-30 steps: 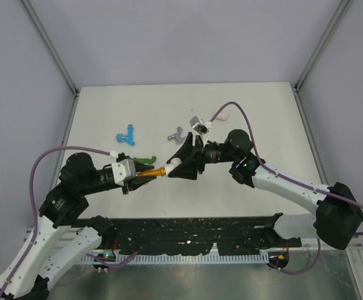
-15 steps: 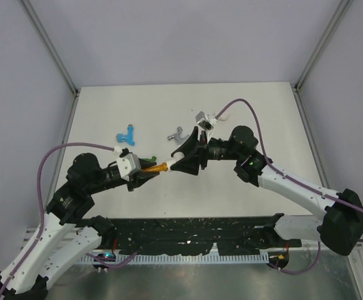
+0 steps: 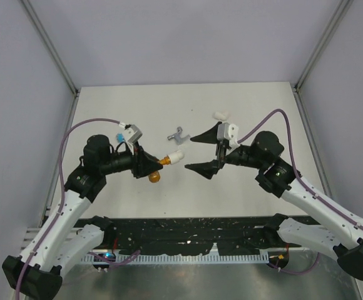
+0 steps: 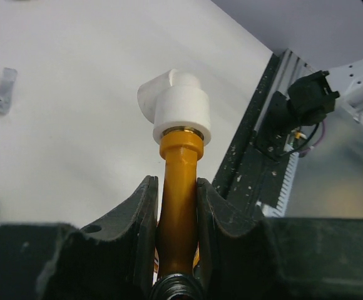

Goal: Install the water faucets

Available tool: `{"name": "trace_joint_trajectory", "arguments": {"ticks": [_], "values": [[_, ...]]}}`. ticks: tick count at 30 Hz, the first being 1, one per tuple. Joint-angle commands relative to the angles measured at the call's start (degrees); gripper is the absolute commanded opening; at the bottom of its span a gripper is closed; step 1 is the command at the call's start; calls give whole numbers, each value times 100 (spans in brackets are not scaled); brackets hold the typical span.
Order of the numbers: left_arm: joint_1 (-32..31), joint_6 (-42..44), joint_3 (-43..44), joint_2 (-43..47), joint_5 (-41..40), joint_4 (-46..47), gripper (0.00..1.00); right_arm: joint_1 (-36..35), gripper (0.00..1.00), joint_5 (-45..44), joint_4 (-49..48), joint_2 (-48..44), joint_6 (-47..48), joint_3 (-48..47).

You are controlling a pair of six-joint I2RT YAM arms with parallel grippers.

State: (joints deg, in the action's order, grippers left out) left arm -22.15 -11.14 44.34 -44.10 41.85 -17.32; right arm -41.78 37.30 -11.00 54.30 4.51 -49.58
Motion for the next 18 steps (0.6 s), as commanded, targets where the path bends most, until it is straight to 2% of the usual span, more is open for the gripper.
{"name": "trace_joint_trajectory", "arguments": {"ticks": [1, 6, 10, 18], "values": [[71, -916, 444, -257, 1202, 651, 0, -14, 88, 128, -86, -262, 1286, 229], [71, -1504, 620, -564, 1879, 879, 0, -14, 85, 593, -104, -271, 2228, 362], [62, -1857, 655, -732, 2231, 1169, 0, -6, 77, 1085, -209, -34, 2291, 291], [71, -2059, 813, -881, 2495, 1240, 0, -67, 67, 1482, -323, 344, 2256, 125]]}}
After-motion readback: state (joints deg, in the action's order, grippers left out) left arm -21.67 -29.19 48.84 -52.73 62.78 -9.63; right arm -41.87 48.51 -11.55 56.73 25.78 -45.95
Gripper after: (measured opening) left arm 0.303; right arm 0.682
